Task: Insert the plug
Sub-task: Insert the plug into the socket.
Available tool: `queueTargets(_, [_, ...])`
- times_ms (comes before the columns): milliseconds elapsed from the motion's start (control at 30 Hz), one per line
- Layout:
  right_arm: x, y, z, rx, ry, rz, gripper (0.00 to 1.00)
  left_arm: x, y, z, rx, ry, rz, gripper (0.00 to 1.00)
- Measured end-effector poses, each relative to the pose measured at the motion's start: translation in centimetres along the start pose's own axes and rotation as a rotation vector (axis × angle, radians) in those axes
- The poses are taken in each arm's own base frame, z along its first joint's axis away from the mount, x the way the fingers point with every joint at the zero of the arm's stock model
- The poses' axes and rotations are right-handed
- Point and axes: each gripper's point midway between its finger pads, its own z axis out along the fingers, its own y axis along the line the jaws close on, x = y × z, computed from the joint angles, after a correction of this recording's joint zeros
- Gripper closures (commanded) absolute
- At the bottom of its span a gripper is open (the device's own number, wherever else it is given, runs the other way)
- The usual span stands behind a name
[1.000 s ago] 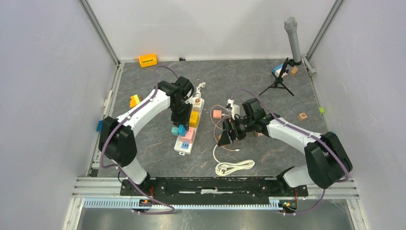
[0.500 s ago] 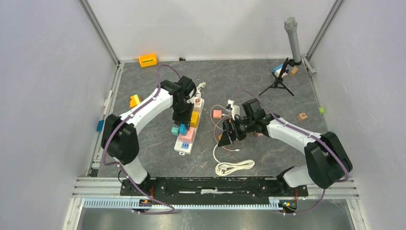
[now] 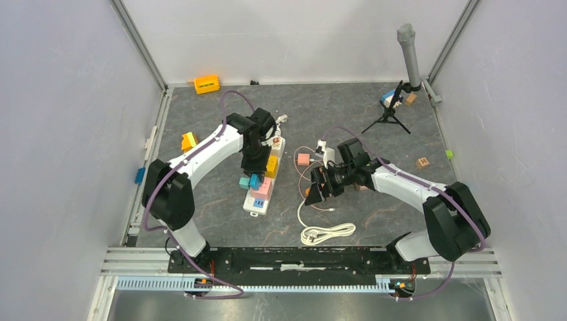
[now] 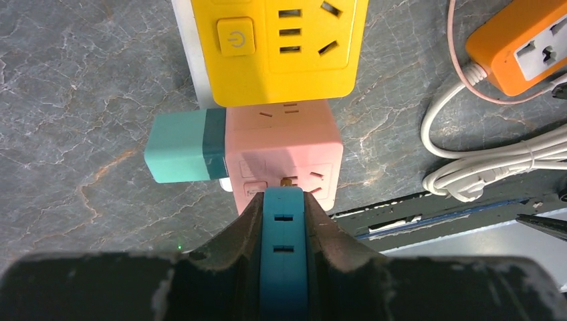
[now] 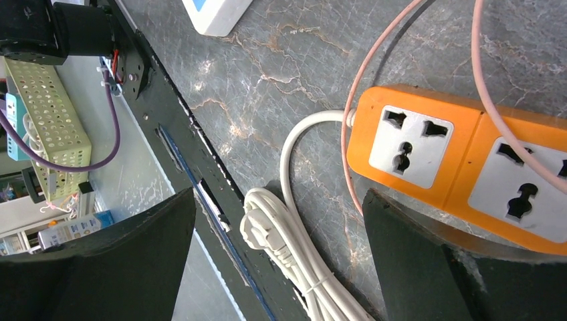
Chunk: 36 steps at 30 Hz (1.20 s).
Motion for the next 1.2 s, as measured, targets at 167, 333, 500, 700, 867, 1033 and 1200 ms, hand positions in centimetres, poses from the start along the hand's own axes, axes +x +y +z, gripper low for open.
queueTargets(167, [0.2, -0.1, 0.0, 0.003, 0.008, 0.004, 0.02, 0.0, 0.2, 0.0, -0.013, -0.003, 0.001, 0.98])
queueTargets(333, [0.2, -0.1, 0.0, 0.004, 0.008, 0.002, 0.02, 0.0, 0.1, 0.4, -0.022, 0.004, 0.009, 0.98])
queueTargets(500, [0.3, -0.2, 0.0, 0.005, 0.012, -0.002, 0.02, 0.0, -0.3, 0.8, -0.029, 0.003, 0.027, 0.98])
queueTargets(700, [0.4, -0.3, 0.0, 0.01, 0.016, -0.005, 0.02, -0.1, -0.3, 1.1, -0.066, -0.012, 0.044, 0.98])
queueTargets(867, [0.5, -0.4, 0.0, 0.014, 0.017, -0.004, 0.02, -0.1, -0.2, 1.4, -0.078, -0.033, 0.033, 0.98])
queueTargets(1033, [0.5, -0.4, 0.0, 0.015, 0.018, -0.003, 0.02, 0.0, -0.2, 1.4, -0.072, -0.098, 0.011, 0.98])
queueTargets(1200, [0.5, -0.4, 0.0, 0.014, 0.018, -0.003, 0.02, 0.1, -0.3, 1.5, -0.07, -0.146, -0.009, 0.98])
